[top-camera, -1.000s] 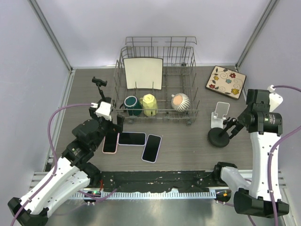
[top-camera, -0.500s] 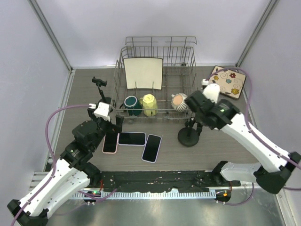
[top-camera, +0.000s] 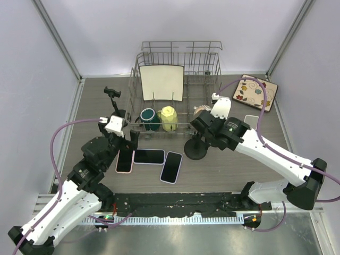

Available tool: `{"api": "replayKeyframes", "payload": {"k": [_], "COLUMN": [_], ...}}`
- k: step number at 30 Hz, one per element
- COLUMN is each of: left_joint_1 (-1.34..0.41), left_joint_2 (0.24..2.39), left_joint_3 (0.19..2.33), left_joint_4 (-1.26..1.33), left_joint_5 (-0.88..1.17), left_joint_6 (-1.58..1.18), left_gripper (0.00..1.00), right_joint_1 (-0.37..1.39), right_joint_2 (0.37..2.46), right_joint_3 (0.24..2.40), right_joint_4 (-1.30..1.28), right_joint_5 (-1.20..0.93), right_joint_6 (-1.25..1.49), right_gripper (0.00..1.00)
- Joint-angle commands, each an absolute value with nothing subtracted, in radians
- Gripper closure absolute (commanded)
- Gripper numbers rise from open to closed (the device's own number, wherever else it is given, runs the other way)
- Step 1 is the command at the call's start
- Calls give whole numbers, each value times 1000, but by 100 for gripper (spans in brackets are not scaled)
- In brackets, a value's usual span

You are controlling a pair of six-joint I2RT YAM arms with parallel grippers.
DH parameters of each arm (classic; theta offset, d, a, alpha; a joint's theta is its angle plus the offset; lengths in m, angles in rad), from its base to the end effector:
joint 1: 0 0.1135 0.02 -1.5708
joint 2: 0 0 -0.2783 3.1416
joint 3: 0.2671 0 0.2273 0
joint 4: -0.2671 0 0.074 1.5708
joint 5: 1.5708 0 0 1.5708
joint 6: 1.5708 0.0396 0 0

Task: Remove the phone from the phone stand

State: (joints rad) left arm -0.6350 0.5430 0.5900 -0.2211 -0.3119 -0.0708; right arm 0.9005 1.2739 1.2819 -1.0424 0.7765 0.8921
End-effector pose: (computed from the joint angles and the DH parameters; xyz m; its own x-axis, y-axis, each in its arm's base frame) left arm 0.0941 -0.0542 0.3082 -0.1618 0.0356 -0.9862 0.3106 0.9504 -0.0166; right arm 0.1519 0.1470 0.3535 -0.5972 0.1406 -0.7897 0.2044 0.9787 0.0196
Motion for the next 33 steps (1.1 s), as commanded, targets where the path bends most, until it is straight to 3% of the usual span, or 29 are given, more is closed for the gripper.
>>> {"api": "replayKeyframes", "payload": {"k": [1,5,6,9,15,26,33], "left_joint_1": [-638,-638,-638,-638,-638,-638,-638], "left_joint_2": [555,564,566,569,575,595,652], "left_joint_3": [595,594,594,594,595,606,627], "left_joint_4": [-181,-179,-178,-178,-178,-176,-154], "left_joint_5": [-291,-288,-288,-284,-276,-201,-85], "left_joint_6": [-66,-64,-64,-66,-64,-74,-152], "left_gripper": [0,0,0,0,0,0,0], "right_joint_1": [905,908,907,907,908,907,907], "right_joint_2": [1250,1258,1253,1241,1235,1045,997], "right_joint_3": [1288,1292,1289,1284,1319,1243,1282], "right_joint_4": [-980,-994,-994,-986,-953,-716,-819], "right_joint_5": [848,844,842,842,815,718,713], "right_joint_6": [942,922,922,913,854,701,661], "right_gripper": [96,82,72,52,29,22,21]}}
